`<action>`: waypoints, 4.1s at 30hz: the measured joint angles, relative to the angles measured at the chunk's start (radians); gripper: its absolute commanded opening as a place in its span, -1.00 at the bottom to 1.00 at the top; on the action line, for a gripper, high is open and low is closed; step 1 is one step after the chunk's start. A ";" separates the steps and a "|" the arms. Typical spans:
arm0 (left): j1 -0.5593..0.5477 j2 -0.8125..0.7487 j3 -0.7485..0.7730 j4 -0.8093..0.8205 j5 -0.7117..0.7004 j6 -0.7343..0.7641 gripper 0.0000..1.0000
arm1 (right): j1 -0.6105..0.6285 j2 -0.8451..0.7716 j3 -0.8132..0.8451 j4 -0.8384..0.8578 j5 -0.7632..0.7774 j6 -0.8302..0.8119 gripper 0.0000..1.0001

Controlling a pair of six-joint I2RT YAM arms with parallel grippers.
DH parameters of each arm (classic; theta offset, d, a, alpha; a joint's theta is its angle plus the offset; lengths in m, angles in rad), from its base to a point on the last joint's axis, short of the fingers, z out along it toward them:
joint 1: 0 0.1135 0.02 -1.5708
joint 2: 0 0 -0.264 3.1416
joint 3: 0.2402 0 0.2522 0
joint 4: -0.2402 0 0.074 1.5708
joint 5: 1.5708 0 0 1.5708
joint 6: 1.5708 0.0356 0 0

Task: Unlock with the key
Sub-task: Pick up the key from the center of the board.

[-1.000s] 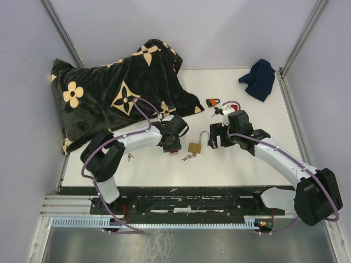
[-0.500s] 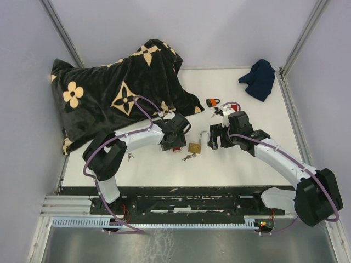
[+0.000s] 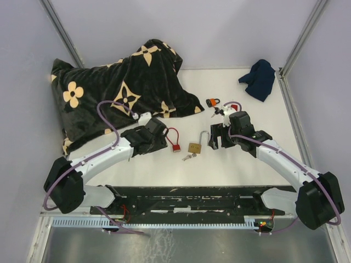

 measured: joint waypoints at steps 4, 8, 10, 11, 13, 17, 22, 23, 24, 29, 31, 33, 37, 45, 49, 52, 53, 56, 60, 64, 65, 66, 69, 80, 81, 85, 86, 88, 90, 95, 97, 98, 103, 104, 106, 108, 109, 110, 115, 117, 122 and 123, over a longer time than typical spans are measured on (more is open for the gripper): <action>0.106 -0.070 -0.108 -0.016 -0.002 0.001 0.38 | 0.000 0.000 0.000 -0.009 -0.001 0.000 0.79; 0.221 -0.127 -0.199 -0.024 0.002 0.011 0.36 | 0.000 0.000 0.000 -0.023 -0.002 0.000 0.79; 0.272 -0.145 -0.230 -0.020 0.005 0.024 0.33 | 0.000 0.000 0.000 -0.027 -0.003 0.000 0.79; 0.298 -0.149 -0.243 -0.018 0.007 0.032 0.31 | 0.000 0.000 0.000 -0.029 -0.004 0.000 0.79; 0.344 -0.149 -0.261 -0.009 0.010 0.047 0.27 | 0.000 0.000 0.000 -0.032 -0.005 0.000 0.79; 0.407 -0.123 -0.269 0.017 0.011 0.073 0.18 | 0.000 0.000 0.000 -0.038 -0.008 0.000 0.79; 0.459 -0.052 -0.269 0.053 0.011 0.108 0.02 | 0.000 0.001 0.001 -0.042 -0.008 0.000 0.79; 0.463 -0.042 -0.269 0.058 0.010 0.111 -0.04 | 0.000 0.001 0.001 -0.042 -0.008 0.000 0.79; 0.467 -0.031 -0.269 0.064 0.011 0.116 -0.11 | 0.000 0.001 0.001 -0.043 -0.008 0.000 0.79; 0.470 0.004 -0.271 0.075 0.056 0.132 -0.47 | 0.000 0.001 0.001 -0.042 -0.008 0.000 0.79; 0.465 0.002 -0.281 0.093 0.084 0.138 -0.59 | 0.000 0.001 0.001 -0.042 -0.008 0.000 0.79; 0.454 -0.005 -0.291 0.114 0.101 0.144 -0.66 | 0.000 0.002 0.001 -0.042 -0.010 0.000 0.79; 0.401 0.002 -0.292 0.154 0.148 0.150 -0.77 | 0.000 0.004 0.001 -0.042 -0.016 0.001 0.79; 0.203 0.154 -0.166 0.196 0.207 0.167 -0.94 | 0.000 0.005 0.002 -0.043 -0.019 0.000 0.79; 0.154 0.171 -0.138 0.190 0.238 0.189 -0.94 | 0.000 0.004 0.003 -0.047 -0.019 0.000 0.79; 0.146 0.165 -0.126 0.185 0.249 0.202 -0.94 | 0.000 0.004 0.004 -0.050 -0.020 0.000 0.79; 0.145 0.158 -0.126 0.183 0.251 0.206 -0.94 | 0.000 0.004 0.004 -0.050 -0.023 0.000 0.79; 0.145 0.120 -0.125 0.163 0.252 0.211 -0.94 | 0.000 0.004 0.004 -0.050 -0.027 0.001 0.79; 0.145 0.077 -0.124 0.145 0.258 0.214 -0.68 | 0.000 0.004 0.008 -0.049 -0.037 0.001 0.79; 0.145 0.072 -0.121 0.130 0.256 0.216 -0.41 | 0.000 0.004 0.011 -0.049 -0.054 0.002 0.79; 0.145 0.075 -0.118 0.123 0.254 0.218 -0.35 | 0.000 0.004 0.011 -0.049 -0.057 0.002 0.79; 0.145 0.079 -0.113 0.117 0.252 0.222 -0.32 | 0.000 0.004 0.011 -0.049 -0.058 0.003 0.79; 0.145 0.109 -0.093 0.108 0.238 0.236 -0.28 | 0.000 0.004 0.011 -0.050 -0.064 0.003 0.79; 0.145 0.286 0.048 0.048 0.210 0.390 -0.35 | 0.000 0.004 0.011 -0.050 -0.073 0.003 0.79; 0.145 0.301 0.057 0.039 0.210 0.402 -0.36 | 0.000 0.004 0.011 -0.050 -0.073 0.002 0.79; 0.145 0.348 0.087 0.014 0.213 0.430 -0.43 | 0.000 0.004 0.011 -0.050 -0.073 0.001 0.79; 0.145 0.359 0.091 0.012 0.214 0.437 -0.46 | 0.000 0.004 0.011 -0.050 -0.073 0.001 0.79; 0.145 0.367 0.098 0.011 0.220 0.447 -0.55 | 0.000 0.004 0.011 -0.050 -0.073 0.000 0.79; 0.145 0.367 0.099 0.008 0.224 0.454 -0.67 | 0.000 0.004 0.011 -0.050 -0.073 0.000 0.79; 0.145 0.367 0.099 0.004 0.243 0.463 -0.94 | 0.000 0.004 0.011 -0.050 -0.076 0.000 0.79; 0.145 0.367 0.099 0.004 0.249 0.464 -0.94 | 0.000 0.004 0.011 -0.050 -0.077 0.000 0.78; 0.145 0.366 0.098 0.005 0.252 0.464 -0.94 | 0.000 0.004 0.011 -0.050 -0.079 0.000 0.78; 0.145 0.322 0.048 0.035 0.301 0.462 -0.94 | 0.002 0.002 0.011 -0.047 -0.099 0.002 0.76; 0.145 0.304 0.031 0.042 0.317 0.456 -0.94 | 0.005 0.000 0.011 -0.042 -0.105 0.003 0.76; 0.145 0.260 -0.002 0.061 0.344 0.441 -0.94 | 0.009 -0.004 0.011 -0.026 -0.122 0.011 0.75; 0.145 0.214 -0.031 0.087 0.370 0.420 -0.94 | 0.017 -0.005 0.011 -0.009 -0.138 0.022 0.75; 0.145 0.188 -0.044 0.102 0.382 0.405 -0.94 | 0.026 -0.006 0.011 0.008 -0.147 0.031 0.75; 0.145 0.164 -0.056 0.121 0.398 0.390 -0.94 | 0.031 -0.006 0.011 0.016 -0.152 0.037 0.75; 0.154 0.077 -0.114 0.219 0.462 0.321 -0.94 | 0.086 -0.005 0.011 0.082 -0.175 0.068 0.74; 0.159 0.051 -0.134 0.248 0.481 0.292 -0.94 | 0.109 -0.005 0.011 0.103 -0.180 0.076 0.74; 0.165 -0.018 -0.188 0.315 0.511 0.201 -0.94 | 0.173 0.010 0.011 0.179 -0.187 0.097 0.70; 0.165 -0.032 -0.201 0.333 0.513 0.179 -0.94 | 0.187 0.018 0.011 0.200 -0.190 0.104 0.68</action>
